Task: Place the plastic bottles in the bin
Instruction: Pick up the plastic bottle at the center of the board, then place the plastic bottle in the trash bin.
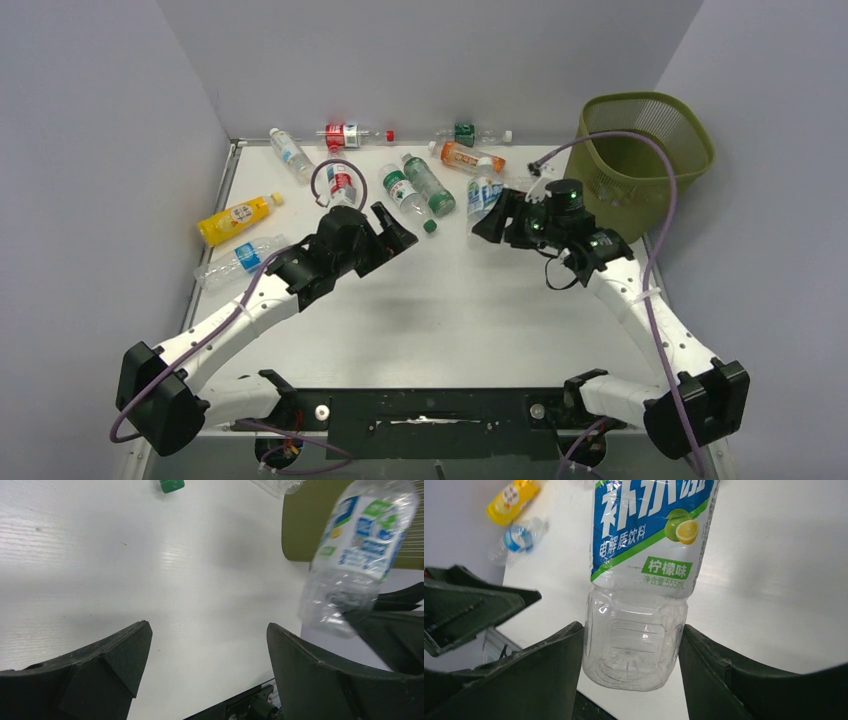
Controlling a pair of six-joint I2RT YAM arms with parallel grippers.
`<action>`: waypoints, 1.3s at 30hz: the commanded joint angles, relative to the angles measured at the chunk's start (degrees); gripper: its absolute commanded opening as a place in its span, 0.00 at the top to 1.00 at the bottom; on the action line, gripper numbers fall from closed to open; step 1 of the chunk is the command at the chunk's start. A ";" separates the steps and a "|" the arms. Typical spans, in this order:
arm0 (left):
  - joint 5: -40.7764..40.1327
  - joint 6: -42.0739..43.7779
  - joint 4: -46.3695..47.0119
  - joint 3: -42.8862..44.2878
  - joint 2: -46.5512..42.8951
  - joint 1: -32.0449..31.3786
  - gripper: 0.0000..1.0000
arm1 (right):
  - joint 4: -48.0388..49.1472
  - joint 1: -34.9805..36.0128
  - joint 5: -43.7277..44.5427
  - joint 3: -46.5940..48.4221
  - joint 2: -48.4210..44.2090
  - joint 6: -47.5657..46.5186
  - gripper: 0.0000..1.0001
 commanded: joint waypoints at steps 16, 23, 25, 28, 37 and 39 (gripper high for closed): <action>2.02 2.28 0.38 2.13 0.83 1.35 0.14 | -2.86 -39.73 -9.16 35.15 8.84 -11.35 0.34; 3.76 4.02 -1.32 3.73 1.95 1.75 0.14 | -0.24 -47.04 -12.48 37.56 13.67 -8.02 0.33; 4.61 4.20 -1.18 3.35 1.57 2.30 0.14 | 0.32 -48.95 -12.62 37.71 14.71 -7.51 0.32; 6.00 4.80 -1.39 3.13 0.95 3.22 0.14 | 1.11 -50.45 -13.42 39.17 17.13 -6.49 0.31; 8.25 7.18 -5.15 4.88 -1.48 5.02 0.14 | -5.76 -50.43 -15.32 47.51 21.14 -7.86 0.06; 8.87 7.41 -5.16 4.44 -2.15 5.41 0.14 | -6.81 -50.31 -15.28 47.28 19.24 -7.64 0.05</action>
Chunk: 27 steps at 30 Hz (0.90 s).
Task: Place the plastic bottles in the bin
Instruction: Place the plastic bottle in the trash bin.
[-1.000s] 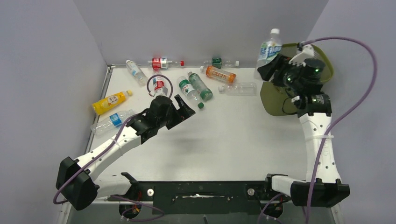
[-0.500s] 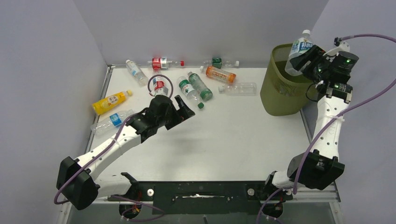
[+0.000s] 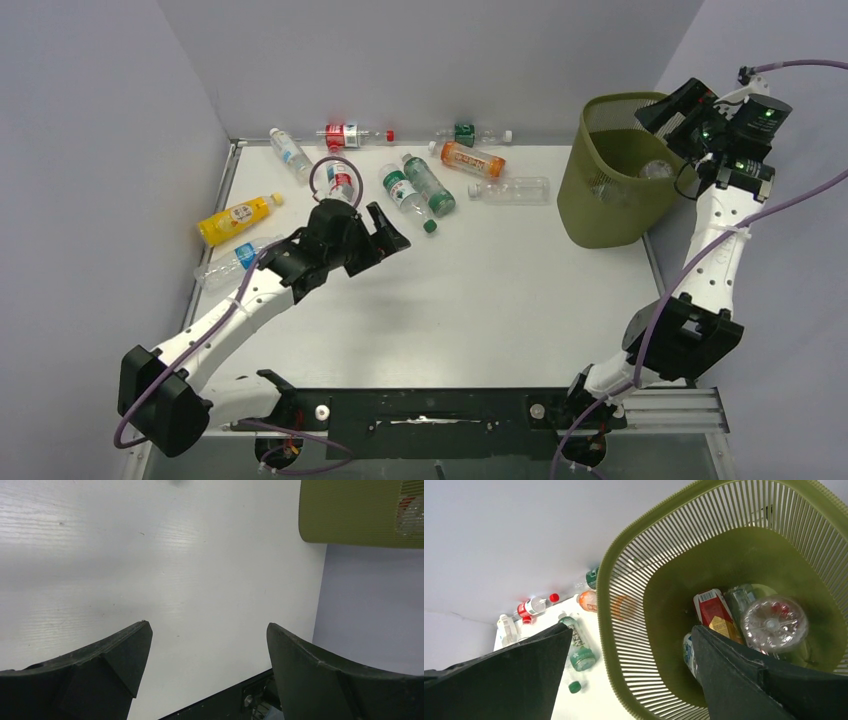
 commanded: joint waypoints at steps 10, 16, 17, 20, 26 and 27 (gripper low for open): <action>3.38 2.57 0.42 0.88 -5.41 1.36 0.11 | -7.24 4.79 -4.20 -7.90 -19.27 -2.01 0.03; 1.68 2.60 -0.07 1.47 -4.20 1.58 0.10 | -5.82 17.68 -0.21 -19.75 -27.42 -0.76 0.03; 1.18 2.55 -0.11 1.75 -3.69 1.62 0.10 | -5.56 20.19 0.96 -21.90 -28.37 -0.51 0.03; -0.63 2.41 -0.58 3.33 -1.51 1.74 0.10 | -3.66 27.26 3.87 -29.27 -31.78 0.82 0.03; -3.81 2.84 -1.71 8.41 5.14 2.49 0.10 | 1.29 36.54 6.11 -43.98 -37.61 2.99 0.05; -4.34 2.93 -1.96 9.27 6.33 2.67 0.10 | 1.62 37.04 5.93 -45.45 -38.24 2.93 0.05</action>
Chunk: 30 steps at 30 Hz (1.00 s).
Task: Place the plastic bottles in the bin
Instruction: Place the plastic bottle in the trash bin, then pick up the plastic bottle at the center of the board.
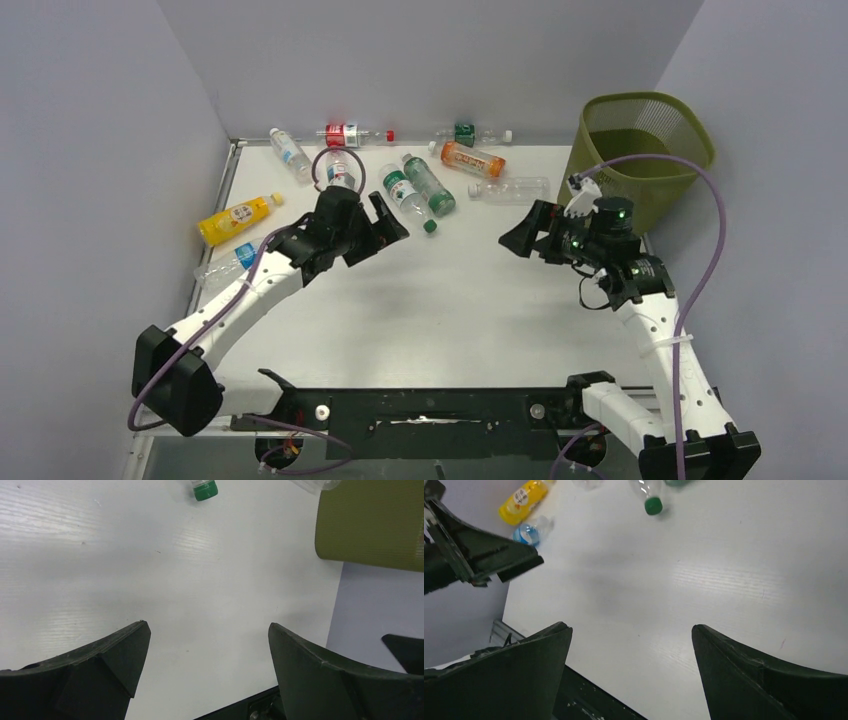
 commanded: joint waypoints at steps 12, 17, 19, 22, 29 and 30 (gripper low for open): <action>-8.46 1.52 -2.71 18.03 16.21 2.11 0.10 | 5.47 3.11 -2.55 -12.12 -6.40 -3.90 0.08; -8.81 1.60 -2.58 20.76 19.73 2.54 0.10 | 3.54 3.10 -3.50 -12.28 -6.83 -5.67 0.08; -8.87 1.91 -3.07 22.28 21.19 2.72 0.10 | 2.84 3.12 -3.51 -12.14 -6.87 -5.90 0.08; -9.00 2.14 -3.05 23.98 22.72 3.00 0.10 | 1.46 3.12 -3.60 -11.76 -6.94 -5.94 0.08; -10.72 2.74 -3.20 26.17 25.05 3.67 0.10 | -1.62 3.19 -2.78 -12.49 -8.20 -6.18 0.08; -10.90 2.93 -3.08 26.31 25.19 3.79 0.10 | -1.62 3.15 -2.73 -12.99 -8.44 -5.99 0.08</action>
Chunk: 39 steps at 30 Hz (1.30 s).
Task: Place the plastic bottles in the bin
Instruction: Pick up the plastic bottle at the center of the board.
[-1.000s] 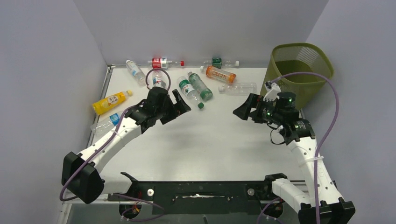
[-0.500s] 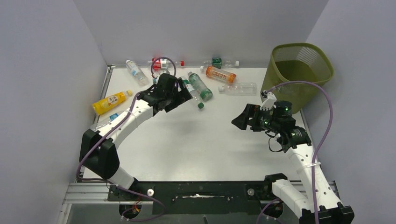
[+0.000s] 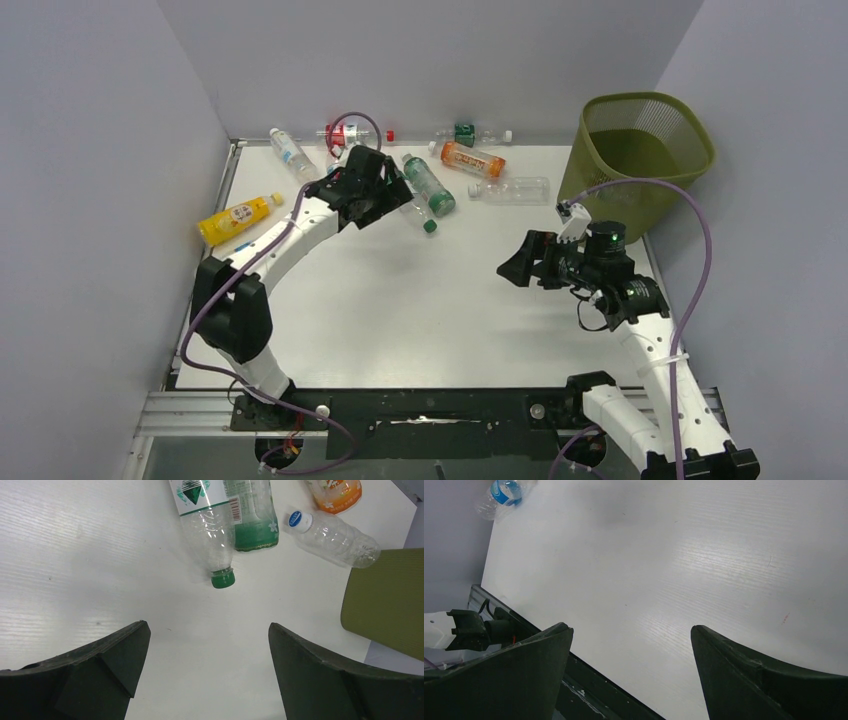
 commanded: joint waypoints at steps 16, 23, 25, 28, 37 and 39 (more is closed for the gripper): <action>5.94 7.99 4.14 0.01 0.38 9.66 0.09 | 9.67 1.57 4.40 -7.63 -0.26 7.36 0.08; 10.32 8.66 7.70 -2.32 1.23 13.36 0.09 | 13.52 4.61 6.98 -6.48 6.22 8.41 0.09; 11.20 9.00 7.59 -2.05 1.80 13.90 0.09 | 14.65 6.28 7.74 -6.12 7.88 8.83 0.08; 12.29 9.31 7.67 -1.78 2.46 14.42 0.09 | 16.69 8.66 8.65 -5.62 10.58 9.49 0.09; 10.02 11.84 4.01 0.93 2.00 14.44 0.09 | 21.30 14.28 10.27 -6.27 15.25 8.82 0.08; 9.00 11.77 3.05 1.14 1.39 14.46 0.09 | 21.69 14.86 9.96 -6.65 14.98 8.91 0.08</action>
